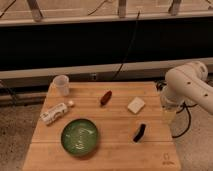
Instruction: Knock the eraser over
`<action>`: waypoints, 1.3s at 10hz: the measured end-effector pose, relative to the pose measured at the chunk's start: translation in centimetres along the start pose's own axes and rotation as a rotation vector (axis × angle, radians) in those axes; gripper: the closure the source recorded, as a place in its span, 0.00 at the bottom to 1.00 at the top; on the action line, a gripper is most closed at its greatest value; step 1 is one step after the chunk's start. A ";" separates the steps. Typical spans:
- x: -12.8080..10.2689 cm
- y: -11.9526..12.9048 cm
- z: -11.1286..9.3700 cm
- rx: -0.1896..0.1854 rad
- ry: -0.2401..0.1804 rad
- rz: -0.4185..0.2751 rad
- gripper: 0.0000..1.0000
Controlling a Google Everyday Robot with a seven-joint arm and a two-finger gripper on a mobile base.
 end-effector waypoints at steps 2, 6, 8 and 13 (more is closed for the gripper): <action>0.0 0.0 0.0 0.000 0.000 0.000 0.20; 0.0 0.3 0.2 -0.002 0.000 -0.002 0.20; 0.0 2.2 1.3 -0.010 -0.004 -0.008 0.20; 0.0 3.7 2.2 -0.020 -0.007 -0.020 0.20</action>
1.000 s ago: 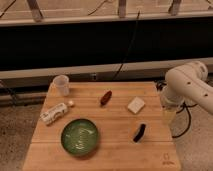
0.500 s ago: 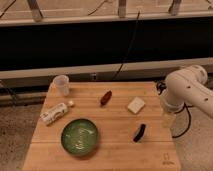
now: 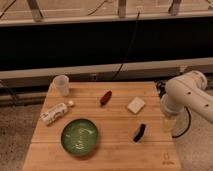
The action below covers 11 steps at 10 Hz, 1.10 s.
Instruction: Knock the eraser over
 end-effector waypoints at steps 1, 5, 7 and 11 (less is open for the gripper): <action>0.2 0.8 0.1 -0.003 -0.003 0.001 0.20; 0.4 1.7 0.9 -0.013 -0.006 -0.008 0.20; 0.4 2.1 1.2 -0.017 -0.011 -0.015 0.20; 0.6 2.6 1.8 -0.022 -0.008 -0.027 0.22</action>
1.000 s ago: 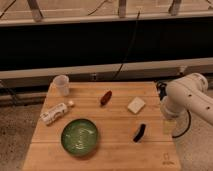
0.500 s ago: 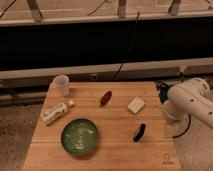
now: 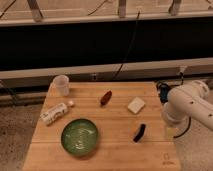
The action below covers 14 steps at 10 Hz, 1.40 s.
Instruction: Knock the eraser over
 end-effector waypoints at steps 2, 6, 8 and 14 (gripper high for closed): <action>0.0 0.2 0.2 -0.003 -0.002 -0.003 0.34; -0.1 0.6 0.9 -0.009 -0.004 -0.017 0.42; -0.2 0.8 1.2 -0.012 -0.003 -0.026 0.61; -2.8 0.9 1.8 -0.026 -0.004 -0.060 1.00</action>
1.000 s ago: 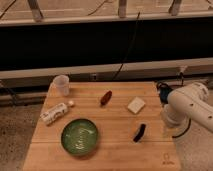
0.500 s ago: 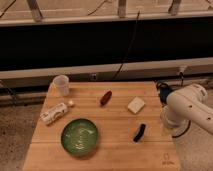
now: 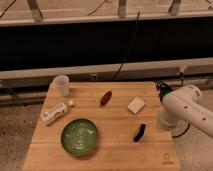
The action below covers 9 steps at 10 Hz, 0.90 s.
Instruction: Knock the eraser over
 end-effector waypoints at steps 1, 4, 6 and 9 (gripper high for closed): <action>-1.6 -0.1 0.1 -0.002 0.000 -0.012 1.00; -4.8 -0.3 0.3 -0.006 0.008 -0.044 1.00; -5.8 -0.3 0.5 -0.008 0.011 -0.047 1.00; -7.4 0.1 0.9 -0.009 0.008 -0.056 1.00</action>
